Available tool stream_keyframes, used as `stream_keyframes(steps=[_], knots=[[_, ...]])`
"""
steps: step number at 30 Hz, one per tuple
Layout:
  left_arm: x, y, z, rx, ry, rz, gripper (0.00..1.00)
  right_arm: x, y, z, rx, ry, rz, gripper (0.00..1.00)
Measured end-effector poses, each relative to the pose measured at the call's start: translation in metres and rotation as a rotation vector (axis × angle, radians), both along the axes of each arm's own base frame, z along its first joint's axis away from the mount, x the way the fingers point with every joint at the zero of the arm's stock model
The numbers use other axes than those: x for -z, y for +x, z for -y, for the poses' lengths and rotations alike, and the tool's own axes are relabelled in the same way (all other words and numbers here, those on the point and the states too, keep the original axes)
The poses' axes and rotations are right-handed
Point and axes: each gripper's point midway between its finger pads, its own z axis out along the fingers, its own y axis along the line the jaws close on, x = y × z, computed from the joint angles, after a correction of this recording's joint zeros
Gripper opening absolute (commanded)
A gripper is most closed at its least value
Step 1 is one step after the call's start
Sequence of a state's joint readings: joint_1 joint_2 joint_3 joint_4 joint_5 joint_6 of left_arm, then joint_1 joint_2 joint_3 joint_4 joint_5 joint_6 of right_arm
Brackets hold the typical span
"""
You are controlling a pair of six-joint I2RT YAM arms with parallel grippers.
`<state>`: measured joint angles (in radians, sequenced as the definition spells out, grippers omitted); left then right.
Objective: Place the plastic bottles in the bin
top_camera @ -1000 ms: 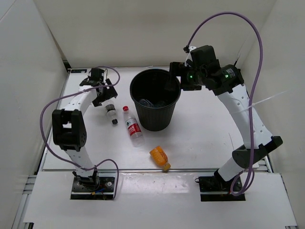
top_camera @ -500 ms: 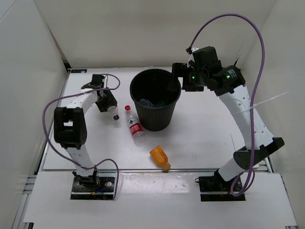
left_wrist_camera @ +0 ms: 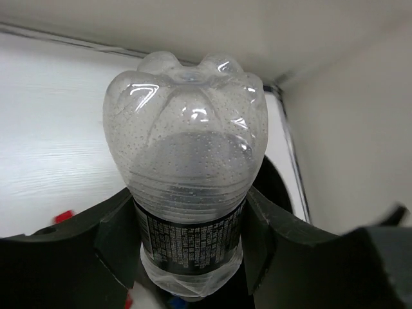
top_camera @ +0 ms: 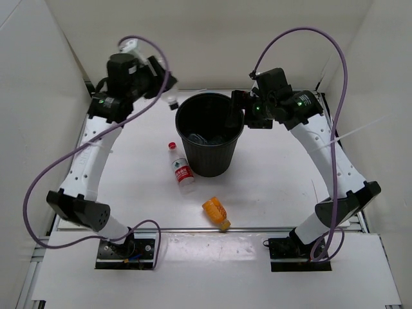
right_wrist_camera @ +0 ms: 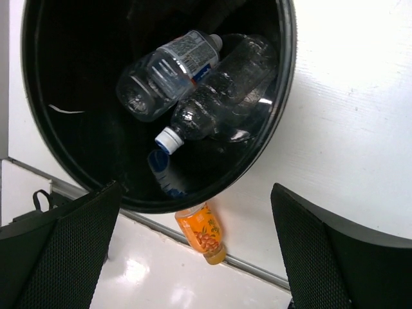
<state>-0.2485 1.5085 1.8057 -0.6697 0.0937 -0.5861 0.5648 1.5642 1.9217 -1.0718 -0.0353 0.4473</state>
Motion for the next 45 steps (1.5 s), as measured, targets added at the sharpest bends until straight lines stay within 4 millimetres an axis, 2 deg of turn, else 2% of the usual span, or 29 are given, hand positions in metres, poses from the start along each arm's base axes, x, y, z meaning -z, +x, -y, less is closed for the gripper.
stream_keyframes(steps=[1, 3, 5, 6, 8, 9, 11, 12, 15, 17, 19, 21, 23, 24, 27, 29, 30, 32, 34, 39, 45], knots=[[-0.008, -0.003, 0.025, 0.076, 0.001, 0.028, 0.55, 0.002, 0.001, 0.001, 0.007, -0.001, -0.004, 1.0], [-0.009, -0.008, 0.071, 0.203, 0.01, 0.051, 0.62, 0.004, 0.005, 0.005, 0.035, 0.003, -0.011, 1.0], [0.01, -0.013, 0.111, 0.308, 0.03, 0.022, 0.73, 0.002, 0.012, 0.011, 0.068, 0.015, -0.008, 1.0], [0.023, -0.016, 0.125, 0.345, 0.045, -0.003, 1.0, 0.002, 0.016, 0.015, 0.09, 0.023, -0.004, 1.0], [0.051, -0.02, 0.146, 0.396, 0.082, -0.06, 1.0, 0.003, 0.024, 0.027, 0.138, 0.033, 0.001, 1.0], [0.062, -0.021, 0.149, 0.401, 0.096, -0.085, 1.0, 0.004, 0.027, 0.033, 0.162, 0.038, 0.0, 1.0], [0.074, -0.022, 0.146, 0.389, 0.128, -0.12, 1.0, 0.005, 0.029, 0.047, 0.206, 0.044, -0.007, 1.0], [0.073, -0.021, 0.141, 0.366, 0.139, -0.118, 1.0, 0.005, 0.03, 0.053, 0.226, 0.049, -0.004, 1.0], [0.051, -0.018, 0.113, 0.254, 0.164, -0.066, 1.0, 0.003, 0.028, 0.069, 0.272, 0.063, 0.005, 1.0], [0.029, -0.024, 0.085, 0.169, 0.15, -0.015, 1.0, 0.002, 0.024, 0.075, 0.289, 0.075, 0.008, 1.0], [0.02, -0.038, 0.047, 0.093, 0.108, -0.004, 1.0, 0.002, 0.02, 0.08, 0.298, 0.08, 0.007, 1.0], [0.028, -0.05, 0.005, 0.015, 0.057, -0.021, 1.0, 0.004, 0.017, 0.081, 0.3, 0.085, 0.008, 1.0], [0.058, -0.055, -0.029, -0.048, 0.013, -0.072, 1.0, 0.008, 0.015, 0.082, 0.3, 0.087, -0.003, 1.0], [0.078, -0.058, -0.037, -0.062, 0.0, -0.118, 1.0, 0.01, 0.015, 0.081, 0.295, 0.089, -0.009, 1.0], [0.166, -0.065, -0.036, -0.029, -0.038, -0.313, 1.0, 0.011, 0.013, 0.078, 0.283, 0.099, -0.021, 1.0], [0.229, -0.081, -0.029, 0.007, -0.053, -0.475, 1.0, 0.01, 0.013, 0.076, 0.274, 0.108, -0.021, 1.0], [0.254, -0.091, -0.026, 0.023, -0.063, -0.543, 1.0, 0.01, 0.013, 0.075, 0.27, 0.112, -0.022, 1.0], [0.286, -0.107, -0.021, 0.053, -0.079, -0.637, 1.0, 0.01, 0.012, 0.073, 0.261, 0.119, -0.026, 1.0], [0.298, -0.113, -0.015, 0.082, -0.092, -0.668, 1.0, 0.009, 0.011, 0.072, 0.253, 0.125, -0.031, 1.0], [0.3, -0.101, 0.006, 0.166, -0.11, -0.623, 1.0, 0.009, 0.009, 0.068, 0.234, 0.138, -0.038, 1.0], [0.339, -0.101, 0.026, 0.222, -0.097, -0.708, 1.0, 0.008, 0.008, 0.067, 0.223, 0.144, -0.041, 1.0]])
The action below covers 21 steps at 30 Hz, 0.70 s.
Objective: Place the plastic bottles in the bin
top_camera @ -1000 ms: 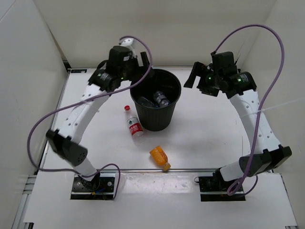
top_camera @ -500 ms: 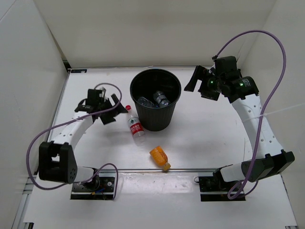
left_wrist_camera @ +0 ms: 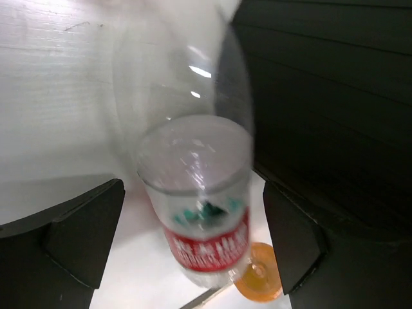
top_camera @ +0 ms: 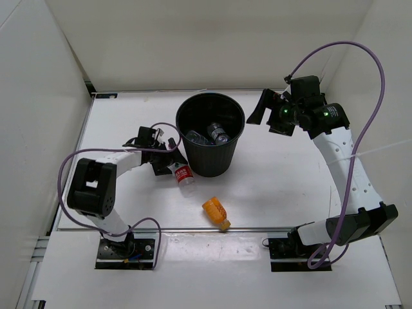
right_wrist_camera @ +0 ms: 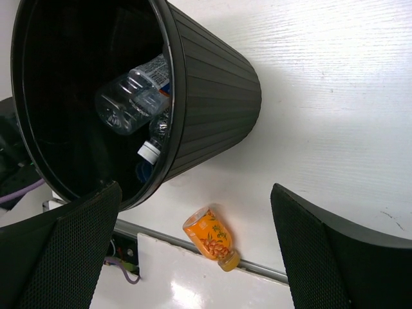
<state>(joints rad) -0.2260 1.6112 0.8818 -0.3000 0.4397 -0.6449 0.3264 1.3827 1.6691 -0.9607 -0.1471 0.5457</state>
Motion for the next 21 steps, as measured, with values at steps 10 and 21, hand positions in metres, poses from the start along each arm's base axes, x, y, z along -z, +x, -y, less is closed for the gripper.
stream_keyframes(steps=[10, 21], knots=[[0.017, 0.01, 0.019, 0.047, -0.049, -0.038, 0.51, 0.012, -0.004, 0.001, -0.009, -0.008, -0.018, 1.0], [-0.134, 0.021, -0.031, -0.15, 0.026, 0.312, 0.62, 0.035, -0.012, 0.008, 0.008, -0.037, -0.058, 1.0]])
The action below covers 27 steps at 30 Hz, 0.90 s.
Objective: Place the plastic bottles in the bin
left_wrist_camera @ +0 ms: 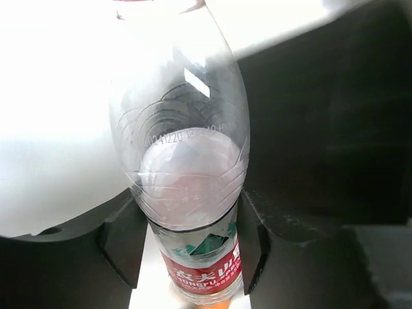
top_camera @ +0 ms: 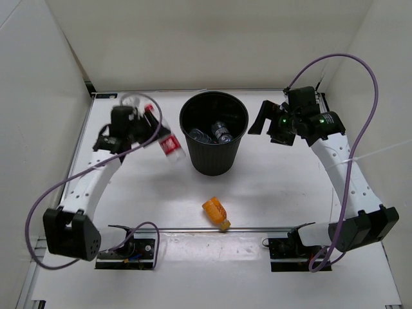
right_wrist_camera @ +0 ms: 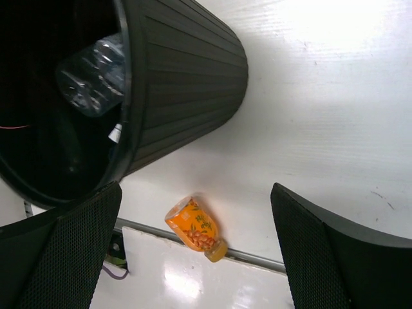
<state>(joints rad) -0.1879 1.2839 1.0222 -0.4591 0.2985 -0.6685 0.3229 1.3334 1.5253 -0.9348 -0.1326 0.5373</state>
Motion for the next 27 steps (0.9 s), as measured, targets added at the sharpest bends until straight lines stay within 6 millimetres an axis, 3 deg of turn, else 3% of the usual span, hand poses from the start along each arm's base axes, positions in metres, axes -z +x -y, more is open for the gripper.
stream_keyframes(steps=[4, 5, 6, 8, 10, 12, 13, 17, 18, 21, 24, 27], knots=[[-0.16, 0.03, -0.002, -0.036, -0.013, 0.386, 0.67, 0.013, -0.002, 0.005, 0.018, -0.012, -0.034, 1.0], [-0.185, 0.031, 0.0, -0.032, -0.009, 0.447, 0.68, 0.018, -0.003, 0.005, 0.019, -0.015, -0.046, 1.0], [-0.224, 0.031, 0.01, -0.008, -0.02, 0.536, 0.68, 0.019, -0.005, 0.005, 0.02, -0.015, -0.054, 1.0], [-0.269, 0.034, 0.032, 0.047, -0.032, 0.645, 0.69, 0.02, -0.005, 0.005, 0.023, -0.013, -0.057, 1.0], [-0.295, 0.041, 0.057, 0.098, -0.045, 0.711, 0.73, 0.019, -0.004, 0.004, 0.028, -0.007, -0.057, 1.0], [-0.295, 0.056, 0.086, 0.153, -0.045, 0.718, 0.77, 0.019, -0.004, 0.004, 0.032, -0.004, -0.059, 1.0], [-0.284, 0.066, 0.101, 0.177, -0.038, 0.7, 0.78, 0.019, -0.004, 0.004, 0.033, -0.003, -0.06, 1.0], [-0.2, 0.091, 0.147, 0.258, 0.032, 0.525, 0.87, 0.029, -0.007, 0.005, 0.033, -0.003, -0.071, 1.0], [-0.182, 0.093, 0.154, 0.272, 0.05, 0.487, 1.0, 0.035, -0.011, 0.006, 0.033, -0.007, -0.083, 1.0], [-0.132, 0.082, 0.163, 0.303, 0.114, 0.372, 1.0, 0.057, -0.029, 0.011, 0.024, -0.018, -0.108, 1.0], [-0.126, 0.066, 0.157, 0.302, 0.152, 0.352, 1.0, 0.073, -0.051, 0.017, -0.004, -0.024, -0.085, 1.0], [-0.154, 0.055, 0.134, 0.247, 0.181, 0.413, 1.0, 0.086, -0.073, 0.01, -0.096, -0.024, -0.015, 0.99]])
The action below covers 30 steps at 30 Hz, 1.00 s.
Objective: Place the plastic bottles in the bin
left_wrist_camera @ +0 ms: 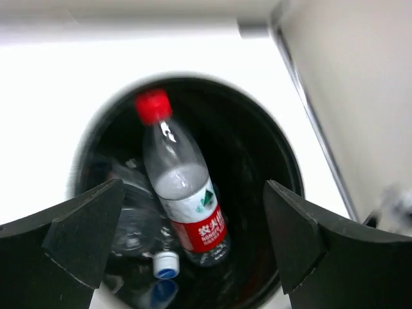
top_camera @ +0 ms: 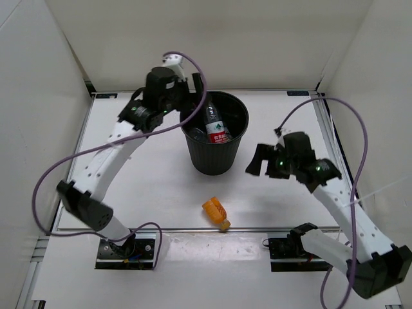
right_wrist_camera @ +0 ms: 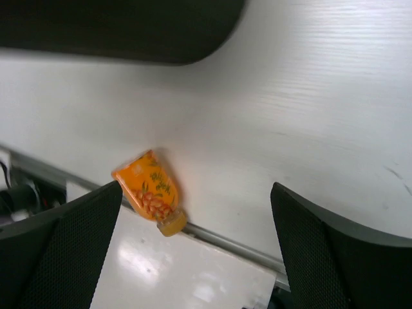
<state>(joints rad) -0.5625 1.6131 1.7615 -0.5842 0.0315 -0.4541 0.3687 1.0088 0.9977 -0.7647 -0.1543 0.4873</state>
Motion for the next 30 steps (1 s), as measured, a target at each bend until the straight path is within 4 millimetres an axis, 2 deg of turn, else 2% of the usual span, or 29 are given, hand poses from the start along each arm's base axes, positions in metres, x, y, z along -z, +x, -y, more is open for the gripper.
stream_keyframes(steps=[4, 6, 7, 9, 10, 12, 16, 19, 21, 24, 27, 30], knots=[[-0.061, -0.023, -0.056, -0.132, -0.013, 0.163, 1.0, 0.026, -0.04, -0.033, -0.248, 0.004, 0.129, 1.0], [-0.075, -0.038, -0.093, -0.214, -0.011, 0.213, 1.0, 0.048, -0.062, -0.047, -0.372, -0.011, 0.155, 1.0], [-0.078, -0.044, -0.113, -0.261, -0.006, 0.224, 1.0, 0.06, -0.073, -0.053, -0.428, -0.026, 0.158, 1.0], [-0.069, -0.05, -0.15, -0.364, 0.021, 0.217, 1.0, 0.079, -0.085, -0.063, -0.506, -0.064, 0.146, 1.0], [-0.058, -0.054, -0.167, -0.414, 0.045, 0.197, 1.0, 0.086, -0.086, -0.068, -0.533, -0.086, 0.145, 1.0], [-0.031, -0.06, -0.188, -0.477, 0.091, 0.135, 1.0, 0.096, -0.086, -0.081, -0.589, -0.112, 0.162, 1.0], [0.039, -0.076, -0.213, -0.534, 0.196, -0.053, 1.0, 0.109, -0.083, -0.108, -0.678, -0.163, 0.182, 1.0], [0.065, -0.09, -0.226, -0.56, 0.25, -0.146, 1.0, 0.112, -0.076, -0.133, -0.726, -0.177, 0.199, 1.0], [0.065, -0.096, -0.232, -0.574, 0.265, -0.152, 1.0, 0.116, -0.075, -0.146, -0.746, -0.175, 0.208, 1.0], [0.055, -0.107, -0.239, -0.586, 0.268, -0.12, 1.0, 0.126, -0.079, -0.156, -0.776, -0.18, 0.198, 0.98], [0.046, -0.117, -0.246, -0.602, 0.274, -0.087, 1.0, 0.14, -0.086, -0.159, -0.798, -0.195, 0.161, 0.9], [0.044, -0.124, -0.252, -0.619, 0.282, -0.071, 1.0, 0.155, -0.092, -0.159, -0.812, -0.217, 0.118, 0.7]])
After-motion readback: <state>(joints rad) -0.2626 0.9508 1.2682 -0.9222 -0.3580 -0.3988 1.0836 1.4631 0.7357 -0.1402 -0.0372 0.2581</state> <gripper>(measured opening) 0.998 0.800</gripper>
